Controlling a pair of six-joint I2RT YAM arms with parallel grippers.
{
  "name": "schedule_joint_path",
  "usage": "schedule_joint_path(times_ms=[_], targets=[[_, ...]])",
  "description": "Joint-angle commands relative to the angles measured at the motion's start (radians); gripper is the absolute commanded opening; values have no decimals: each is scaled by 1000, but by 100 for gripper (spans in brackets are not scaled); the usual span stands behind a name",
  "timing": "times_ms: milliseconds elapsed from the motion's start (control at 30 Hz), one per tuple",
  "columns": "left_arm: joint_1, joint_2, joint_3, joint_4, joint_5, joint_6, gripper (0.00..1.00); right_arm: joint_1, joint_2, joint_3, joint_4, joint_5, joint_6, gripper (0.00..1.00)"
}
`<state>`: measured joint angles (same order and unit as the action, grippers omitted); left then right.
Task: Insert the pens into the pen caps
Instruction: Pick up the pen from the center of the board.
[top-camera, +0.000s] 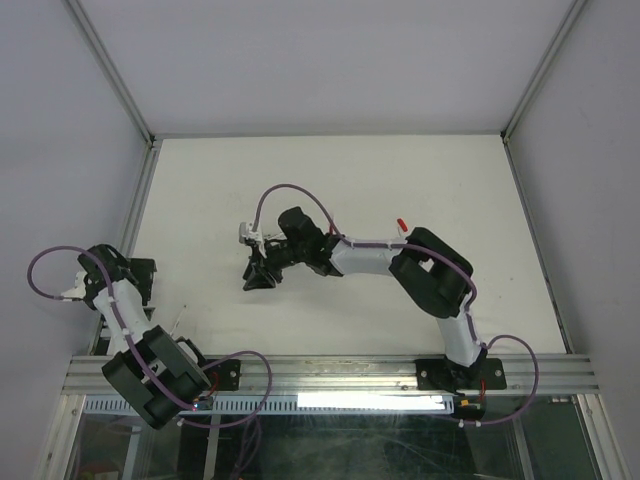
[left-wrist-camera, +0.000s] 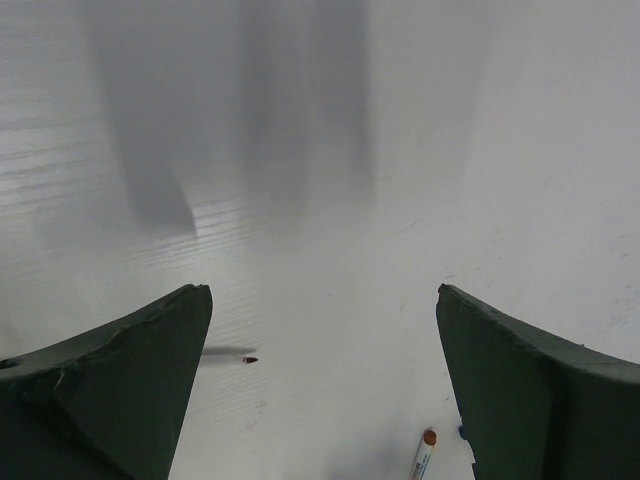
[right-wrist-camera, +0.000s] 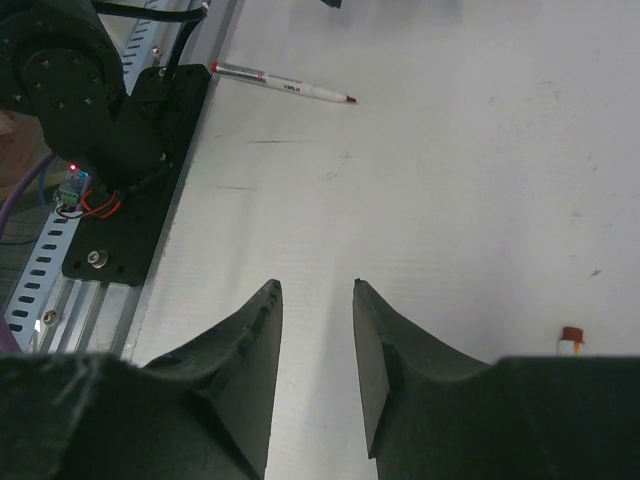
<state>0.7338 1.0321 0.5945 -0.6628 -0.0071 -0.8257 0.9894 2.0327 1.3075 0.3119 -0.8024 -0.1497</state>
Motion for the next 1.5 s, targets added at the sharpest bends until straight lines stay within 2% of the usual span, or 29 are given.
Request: schedule_joint_path(times_ms=[0,200,300,467,600,800,1033,1267,1467], targets=[[-1,-17,83,-125,-119,-73,99,5,-82,-80,112,51,41,37],[-1,-27,154,-298,-196,-243,99,6,-190,-233,213,111,111,37],[-1,-72,121,-334,-161,-366,99,6,-247,-297,241,127,142,37],[-1,-230,41,-348,-115,-538,99,6,-329,-385,252,157,157,37],[-1,-280,56,-430,-187,-556,99,6,-379,-456,258,186,162,37],[-1,-142,99,-543,-259,-547,99,6,-444,-542,308,204,181,37],[-1,-161,57,-562,-244,-588,99,6,-480,-586,304,218,183,37],[-1,-25,82,-582,-279,-591,97,6,-460,-573,290,206,197,37],[-1,11,45,-527,-248,-612,94,6,-441,-553,279,194,212,37]])
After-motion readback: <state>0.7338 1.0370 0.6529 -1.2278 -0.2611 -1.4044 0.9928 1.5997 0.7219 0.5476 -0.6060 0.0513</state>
